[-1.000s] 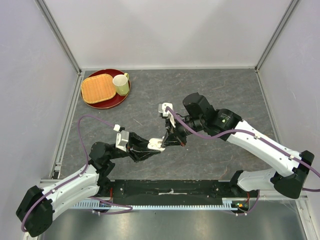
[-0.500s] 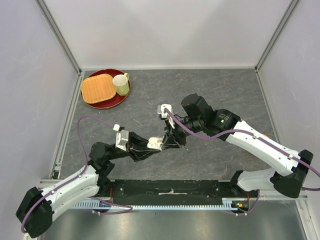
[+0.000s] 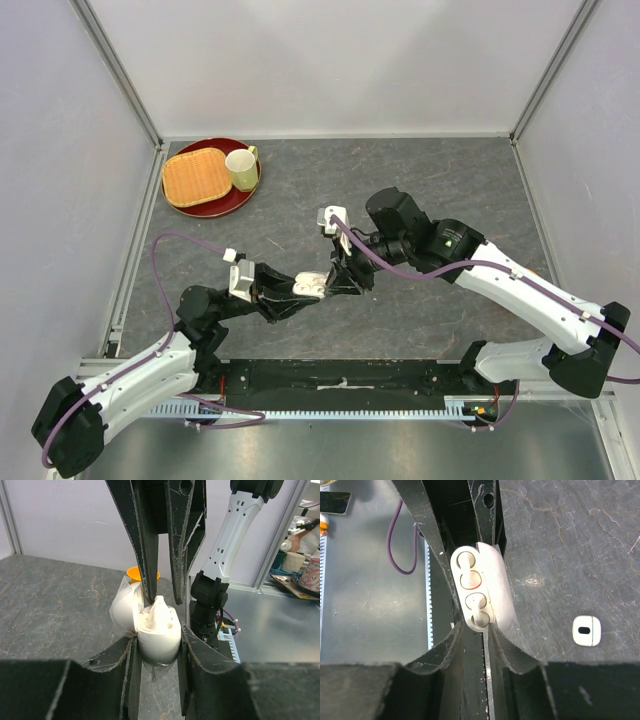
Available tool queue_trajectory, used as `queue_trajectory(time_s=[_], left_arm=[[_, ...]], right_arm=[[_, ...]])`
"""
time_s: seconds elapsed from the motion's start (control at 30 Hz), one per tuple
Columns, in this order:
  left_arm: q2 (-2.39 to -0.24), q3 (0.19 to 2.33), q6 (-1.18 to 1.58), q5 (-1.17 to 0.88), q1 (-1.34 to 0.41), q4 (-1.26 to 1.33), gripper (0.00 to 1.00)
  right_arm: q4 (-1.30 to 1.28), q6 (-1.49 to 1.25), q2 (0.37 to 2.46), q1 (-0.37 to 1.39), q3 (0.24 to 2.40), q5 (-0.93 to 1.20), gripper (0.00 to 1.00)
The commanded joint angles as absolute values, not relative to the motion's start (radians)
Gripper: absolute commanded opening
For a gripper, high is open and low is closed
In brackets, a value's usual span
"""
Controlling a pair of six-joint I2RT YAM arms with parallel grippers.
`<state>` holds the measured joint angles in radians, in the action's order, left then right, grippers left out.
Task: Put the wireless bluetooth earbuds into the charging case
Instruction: Place the earbud in the charging case.
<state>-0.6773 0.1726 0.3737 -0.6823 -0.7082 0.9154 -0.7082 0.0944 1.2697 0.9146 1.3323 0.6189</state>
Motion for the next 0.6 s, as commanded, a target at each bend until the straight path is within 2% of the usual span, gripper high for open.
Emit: queue_trajectory(time_s=[0.0,0.3,0.47,0.53,0.57], left_arm=[[-0.666,0.184,0.382,-0.704,-0.71,0.973,0.02],[-0.654,0.178,0.367,-0.678,-0.71,0.936,0.02],[-0.646,0.175,0.354,-0.663,-0.709,0.922,0.02],[-0.646,0.175,0.354,-0.663,-0.71,0.92,0.02],[-0.646,0.176,0.353,-0.663,-0.71,0.92,0.02]], right_arm=[[-0.641,0.081,1.259,0.914,1.358,0.574,0.32],[-0.586,0.074,1.169,0.913,1.347,0.476,0.4],[-0.523,0.019,1.111,0.913,1.312,0.37,0.62],[-0.487,0.002,1.098,0.914,1.29,0.254,0.74],[-0.474,-0.053,1.092,0.914,1.284,0.211,0.77]])
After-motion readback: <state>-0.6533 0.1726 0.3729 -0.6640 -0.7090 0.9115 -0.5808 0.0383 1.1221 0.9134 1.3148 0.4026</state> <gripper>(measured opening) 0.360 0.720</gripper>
